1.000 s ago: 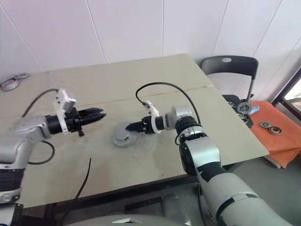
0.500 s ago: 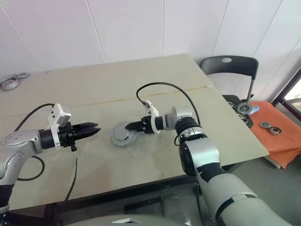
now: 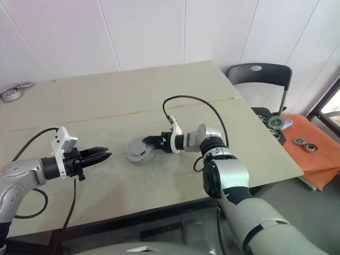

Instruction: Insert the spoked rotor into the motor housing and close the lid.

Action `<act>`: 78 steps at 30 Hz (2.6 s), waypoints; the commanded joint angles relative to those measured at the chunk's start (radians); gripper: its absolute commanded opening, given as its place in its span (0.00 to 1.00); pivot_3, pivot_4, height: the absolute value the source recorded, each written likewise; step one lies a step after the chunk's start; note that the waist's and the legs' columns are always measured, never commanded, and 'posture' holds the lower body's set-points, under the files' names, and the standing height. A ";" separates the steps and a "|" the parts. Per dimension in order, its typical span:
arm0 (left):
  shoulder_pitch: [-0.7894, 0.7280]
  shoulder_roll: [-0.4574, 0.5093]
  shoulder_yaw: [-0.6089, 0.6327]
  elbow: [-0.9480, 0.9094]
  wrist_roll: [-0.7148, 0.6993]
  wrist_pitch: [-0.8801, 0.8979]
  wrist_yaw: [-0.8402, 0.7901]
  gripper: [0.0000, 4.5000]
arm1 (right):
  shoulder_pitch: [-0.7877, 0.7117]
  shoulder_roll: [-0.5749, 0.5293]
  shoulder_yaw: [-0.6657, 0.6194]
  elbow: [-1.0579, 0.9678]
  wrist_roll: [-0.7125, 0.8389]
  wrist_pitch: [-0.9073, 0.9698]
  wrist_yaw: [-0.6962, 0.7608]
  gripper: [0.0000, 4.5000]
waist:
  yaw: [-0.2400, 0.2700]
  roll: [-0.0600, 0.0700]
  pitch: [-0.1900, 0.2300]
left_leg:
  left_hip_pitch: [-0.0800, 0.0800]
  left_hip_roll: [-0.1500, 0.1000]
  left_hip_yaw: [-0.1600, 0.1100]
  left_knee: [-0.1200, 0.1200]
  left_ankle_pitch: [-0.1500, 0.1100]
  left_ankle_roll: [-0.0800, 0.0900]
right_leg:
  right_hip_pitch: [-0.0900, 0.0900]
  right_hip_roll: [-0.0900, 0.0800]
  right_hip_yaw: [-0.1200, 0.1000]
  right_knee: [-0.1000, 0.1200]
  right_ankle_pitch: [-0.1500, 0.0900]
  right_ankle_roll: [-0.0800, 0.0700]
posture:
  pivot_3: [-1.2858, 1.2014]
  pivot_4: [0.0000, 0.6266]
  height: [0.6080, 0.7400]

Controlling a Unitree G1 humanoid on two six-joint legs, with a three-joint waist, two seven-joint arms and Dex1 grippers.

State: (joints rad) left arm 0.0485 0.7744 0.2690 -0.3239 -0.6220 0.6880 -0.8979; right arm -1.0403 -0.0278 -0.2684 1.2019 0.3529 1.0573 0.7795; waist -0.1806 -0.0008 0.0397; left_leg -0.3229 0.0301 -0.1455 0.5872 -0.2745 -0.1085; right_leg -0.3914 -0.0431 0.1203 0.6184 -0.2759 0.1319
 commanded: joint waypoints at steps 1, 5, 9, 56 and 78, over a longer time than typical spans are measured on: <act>-0.001 0.014 0.052 -0.009 -0.010 -0.014 0.007 0.27 | 0.005 0.010 -0.031 0.038 0.005 0.033 -0.121 0.50 | 0.000 0.000 0.000 | 0.000 0.000 0.000 0.000 0.000 0.000 | 0.000 0.000 0.000 0.000 0.000 0.000 | 0.52 0.00 1.00; -0.003 0.005 0.063 -0.013 -0.014 -0.013 0.022 0.27 | -0.008 0.003 -0.127 0.047 0.066 0.026 -0.221 0.50 | 0.001 -0.001 0.001 | -0.001 0.000 0.000 0.000 0.000 0.000 | 0.000 0.000 0.000 -0.001 0.000 0.000 | 0.52 0.00 1.00; 0.010 0.002 0.077 -0.011 -0.013 -0.016 0.033 0.27 | -0.022 -0.003 -0.233 0.051 0.144 0.021 -0.332 0.50 | 0.002 -0.001 0.002 | -0.003 0.000 0.000 0.000 0.000 0.000 | -0.001 0.000 0.000 -0.003 0.000 0.000 | 0.52 0.00 1.00; -0.069 -0.024 0.014 0.070 0.028 -0.057 0.060 0.27 | 0.049 -0.087 -0.086 0.039 0.066 -0.233 -0.172 0.50 | 0.033 -0.003 0.004 | -0.015 -0.001 0.000 0.010 0.000 0.000 | -0.005 0.000 0.000 0.001 0.006 -0.002 | 0.52 0.00 1.00; -0.067 -0.035 0.006 0.069 0.021 -0.056 0.075 0.27 | 0.165 -0.146 0.330 -0.435 -0.181 -0.881 0.305 0.50 | 0.030 0.001 0.012 | -0.017 0.000 0.001 0.013 0.000 0.000 | -0.004 0.002 0.002 0.002 0.008 0.002 | 0.52 0.00 1.00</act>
State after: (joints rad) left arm -0.0028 0.7374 0.2666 -0.2463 -0.5993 0.6443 -0.8246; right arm -0.8650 -0.1791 0.0220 0.8241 0.2030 0.2630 1.0570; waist -0.1507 -0.0002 0.0517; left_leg -0.3397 0.0299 -0.1446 0.5997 -0.2741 -0.1087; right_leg -0.3953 -0.0413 0.1224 0.6201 -0.2678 0.1343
